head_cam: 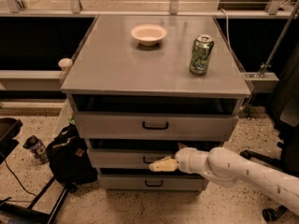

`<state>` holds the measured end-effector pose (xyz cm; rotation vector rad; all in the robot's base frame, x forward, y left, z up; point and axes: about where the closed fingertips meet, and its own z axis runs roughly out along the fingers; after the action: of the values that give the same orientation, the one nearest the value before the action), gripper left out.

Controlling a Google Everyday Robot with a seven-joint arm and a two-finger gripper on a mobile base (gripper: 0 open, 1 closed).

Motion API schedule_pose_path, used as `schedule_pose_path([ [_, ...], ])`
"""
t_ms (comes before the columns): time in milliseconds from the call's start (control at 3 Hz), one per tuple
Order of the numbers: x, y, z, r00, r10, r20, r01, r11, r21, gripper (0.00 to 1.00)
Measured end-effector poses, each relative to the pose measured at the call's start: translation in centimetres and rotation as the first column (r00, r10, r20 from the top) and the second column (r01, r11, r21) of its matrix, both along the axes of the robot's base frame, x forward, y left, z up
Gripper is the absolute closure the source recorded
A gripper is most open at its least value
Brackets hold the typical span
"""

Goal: Open middle drawer

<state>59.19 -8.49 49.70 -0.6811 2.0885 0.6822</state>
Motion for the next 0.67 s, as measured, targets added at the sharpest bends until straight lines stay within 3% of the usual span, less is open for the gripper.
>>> schedule_pose_path([
  [333,0.0,0.0,0.0,1.0000,0.000,0.000,0.000,1.000,0.000,0.00],
  [667,1.3,-2.2,-0.9,0.9978,-0.065,0.014,0.066,0.994,-0.089,0.00],
])
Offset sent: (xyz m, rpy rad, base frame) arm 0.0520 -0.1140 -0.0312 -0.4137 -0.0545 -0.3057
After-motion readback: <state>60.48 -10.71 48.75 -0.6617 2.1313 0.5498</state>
